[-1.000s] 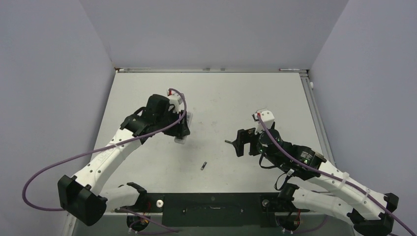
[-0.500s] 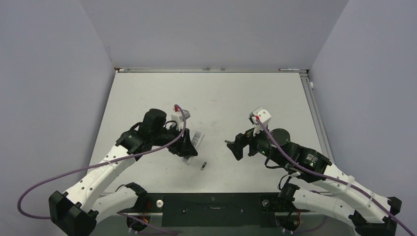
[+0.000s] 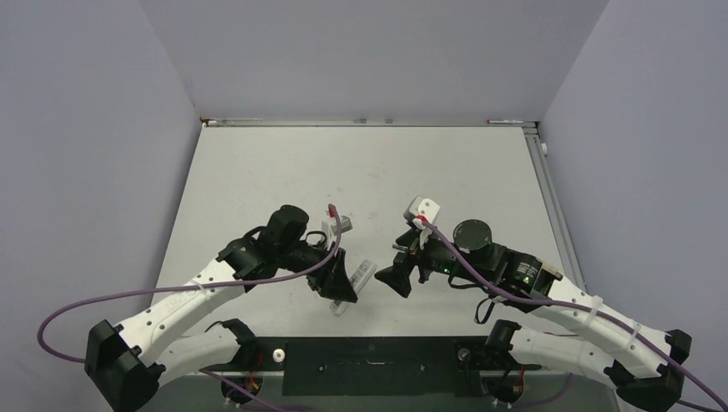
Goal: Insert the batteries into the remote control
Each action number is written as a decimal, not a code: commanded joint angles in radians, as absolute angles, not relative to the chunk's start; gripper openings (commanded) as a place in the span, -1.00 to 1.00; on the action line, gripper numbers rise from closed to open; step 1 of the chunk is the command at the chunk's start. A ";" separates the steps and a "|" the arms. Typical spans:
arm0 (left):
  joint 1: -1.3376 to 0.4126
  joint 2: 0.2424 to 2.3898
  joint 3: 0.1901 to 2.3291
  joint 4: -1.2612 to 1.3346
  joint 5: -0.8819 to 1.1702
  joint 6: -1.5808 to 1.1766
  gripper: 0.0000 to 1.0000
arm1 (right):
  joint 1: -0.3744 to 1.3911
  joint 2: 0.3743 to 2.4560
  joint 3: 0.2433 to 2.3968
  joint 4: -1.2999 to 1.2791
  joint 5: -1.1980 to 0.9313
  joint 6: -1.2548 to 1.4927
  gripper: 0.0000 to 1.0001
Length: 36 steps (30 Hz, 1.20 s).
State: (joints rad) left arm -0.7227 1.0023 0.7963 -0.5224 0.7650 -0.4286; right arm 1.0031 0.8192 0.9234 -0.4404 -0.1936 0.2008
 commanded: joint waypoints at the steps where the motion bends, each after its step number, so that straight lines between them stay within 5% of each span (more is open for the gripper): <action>1: -0.777 0.987 0.797 -0.444 0.818 -0.427 -1.00 | 1.011 0.864 0.937 -0.390 -0.398 0.149 0.94; 18: -0.972 0.866 0.808 -0.426 0.831 -0.405 -1.00 | 1.007 0.869 0.874 -0.312 -0.647 0.304 1.00; 36: -1.039 0.886 0.827 -0.445 0.783 -0.390 -1.00 | 1.000 0.870 0.731 -0.062 -0.874 0.607 0.66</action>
